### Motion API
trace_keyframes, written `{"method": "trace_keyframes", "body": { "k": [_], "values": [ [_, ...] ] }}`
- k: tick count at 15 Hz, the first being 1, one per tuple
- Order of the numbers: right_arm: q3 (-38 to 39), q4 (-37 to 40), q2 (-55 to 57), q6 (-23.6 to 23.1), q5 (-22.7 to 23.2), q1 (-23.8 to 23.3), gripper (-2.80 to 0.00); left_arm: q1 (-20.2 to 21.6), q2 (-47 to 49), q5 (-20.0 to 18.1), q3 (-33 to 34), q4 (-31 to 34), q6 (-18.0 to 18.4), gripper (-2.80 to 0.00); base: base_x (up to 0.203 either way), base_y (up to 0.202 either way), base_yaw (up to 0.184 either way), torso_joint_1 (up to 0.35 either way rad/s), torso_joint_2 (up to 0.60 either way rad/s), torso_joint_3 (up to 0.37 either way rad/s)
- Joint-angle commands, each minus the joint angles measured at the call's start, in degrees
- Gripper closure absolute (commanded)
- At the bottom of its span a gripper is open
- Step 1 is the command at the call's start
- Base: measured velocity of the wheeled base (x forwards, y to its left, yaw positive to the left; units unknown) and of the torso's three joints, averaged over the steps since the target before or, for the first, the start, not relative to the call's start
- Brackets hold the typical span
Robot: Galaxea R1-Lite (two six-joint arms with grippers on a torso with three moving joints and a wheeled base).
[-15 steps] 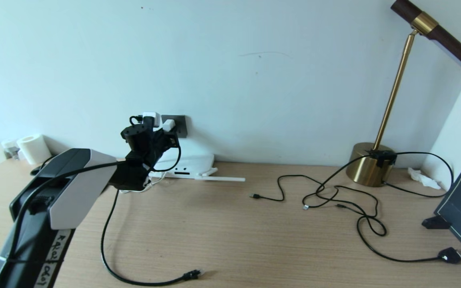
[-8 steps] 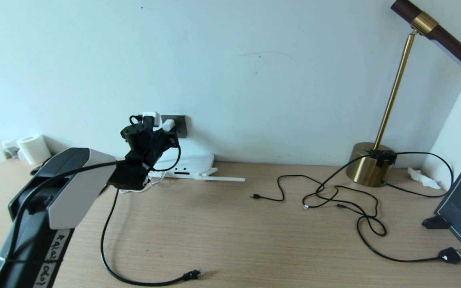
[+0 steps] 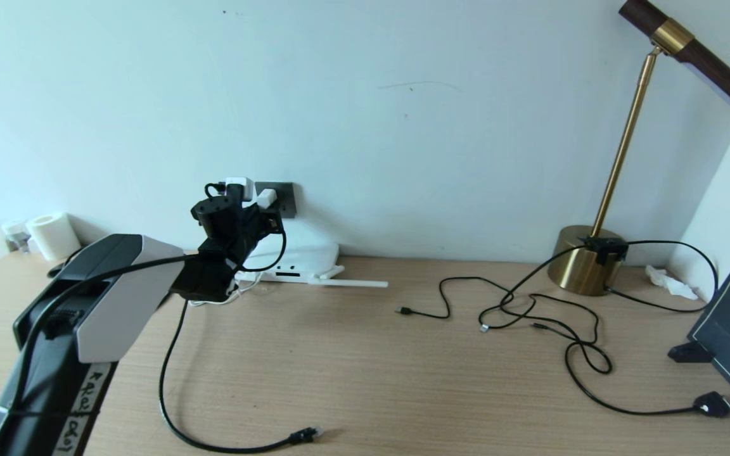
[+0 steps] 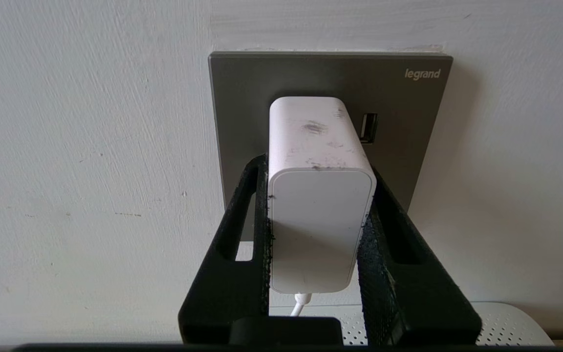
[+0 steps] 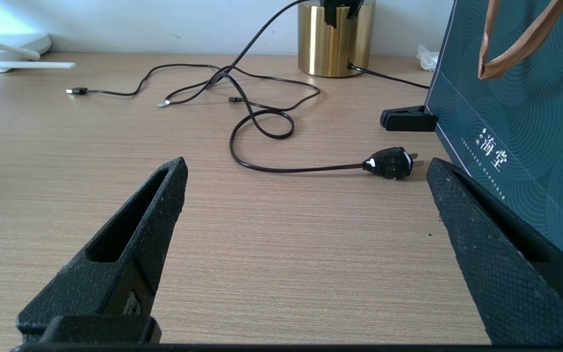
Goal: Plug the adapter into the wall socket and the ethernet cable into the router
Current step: Plug plug into socket
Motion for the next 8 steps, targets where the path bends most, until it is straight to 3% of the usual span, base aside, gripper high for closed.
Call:
{"method": "trace_keyframes", "body": {
  "k": [1, 8],
  "values": [
    [0.66, -0.02, -0.03, 0.0, 0.0, 0.01, -2.8, -0.01, -0.17, 0.03, 0.18, -0.39, 0.0, 0.0, 0.0, 0.0, 0.0, 0.0, 0.0, 0.0],
    [0.66, -0.02, -0.06, 0.0, 0.0, 0.01, -2.8, -0.63, -3.07, -0.5, 5.02, -0.3, -0.61, 0.0, 0.0, 0.0, 0.0, 0.0, 0.0, 0.0]
  ]
}}
